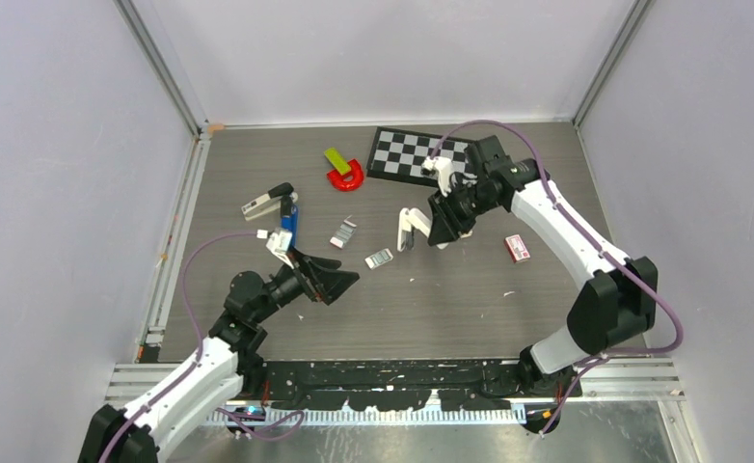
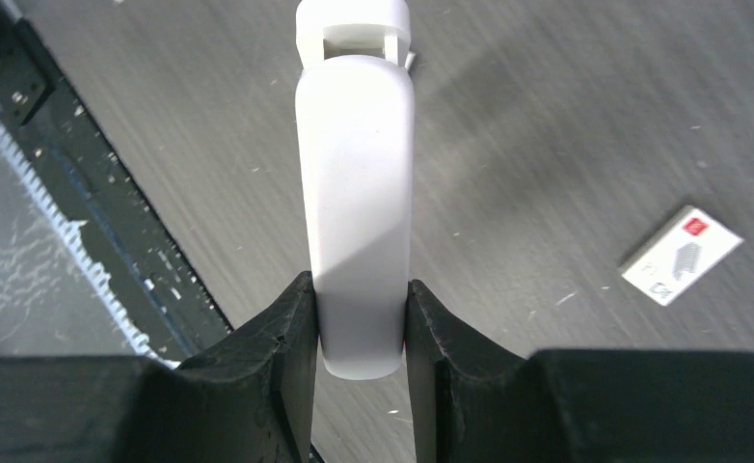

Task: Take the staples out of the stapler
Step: Unload the staple at the center of the board.

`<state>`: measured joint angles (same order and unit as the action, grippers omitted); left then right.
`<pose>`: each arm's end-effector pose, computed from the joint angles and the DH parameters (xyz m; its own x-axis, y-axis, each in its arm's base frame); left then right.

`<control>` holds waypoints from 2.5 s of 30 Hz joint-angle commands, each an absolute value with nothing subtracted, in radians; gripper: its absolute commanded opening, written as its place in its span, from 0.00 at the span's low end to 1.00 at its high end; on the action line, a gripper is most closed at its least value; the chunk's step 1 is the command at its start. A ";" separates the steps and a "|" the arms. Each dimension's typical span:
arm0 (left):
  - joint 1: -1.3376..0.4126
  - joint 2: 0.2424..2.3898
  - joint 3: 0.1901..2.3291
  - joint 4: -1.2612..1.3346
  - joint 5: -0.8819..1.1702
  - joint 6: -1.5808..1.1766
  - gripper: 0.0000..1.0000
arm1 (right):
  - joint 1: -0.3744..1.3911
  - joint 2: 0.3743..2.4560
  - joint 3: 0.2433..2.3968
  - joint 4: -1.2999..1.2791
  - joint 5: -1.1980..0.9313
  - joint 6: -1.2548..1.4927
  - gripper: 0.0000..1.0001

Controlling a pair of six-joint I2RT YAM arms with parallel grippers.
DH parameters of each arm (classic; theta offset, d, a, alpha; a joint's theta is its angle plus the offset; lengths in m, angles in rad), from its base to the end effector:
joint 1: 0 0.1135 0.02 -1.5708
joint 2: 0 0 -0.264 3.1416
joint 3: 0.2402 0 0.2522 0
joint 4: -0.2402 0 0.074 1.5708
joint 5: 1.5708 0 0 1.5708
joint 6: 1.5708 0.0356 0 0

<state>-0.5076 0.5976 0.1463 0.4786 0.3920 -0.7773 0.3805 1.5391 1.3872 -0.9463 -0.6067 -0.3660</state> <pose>0.1290 -0.0873 0.2121 -0.5321 -0.4457 -0.7199 0.5748 0.4341 -0.6937 0.2802 0.1339 0.3077 -0.5765 -0.5473 -0.6067 -0.8058 0.5039 0.3111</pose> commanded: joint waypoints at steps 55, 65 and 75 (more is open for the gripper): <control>-0.779 1.505 0.373 1.431 0.683 -0.834 0.18 | 0.385 1.388 1.276 -1.135 -1.114 -0.720 0.01; -0.746 1.445 0.361 1.125 0.674 -0.683 0.00 | 0.385 1.338 1.150 -1.068 -0.761 -0.796 0.01; -0.772 1.406 0.526 0.380 0.519 -0.329 0.00 | 0.385 1.370 0.952 -0.883 -0.468 -0.912 0.01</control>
<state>-0.7692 1.4395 0.4454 0.7162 0.6514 -0.4538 0.3851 1.3594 1.0103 -1.0088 -0.7380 -0.8017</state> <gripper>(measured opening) 0.351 0.379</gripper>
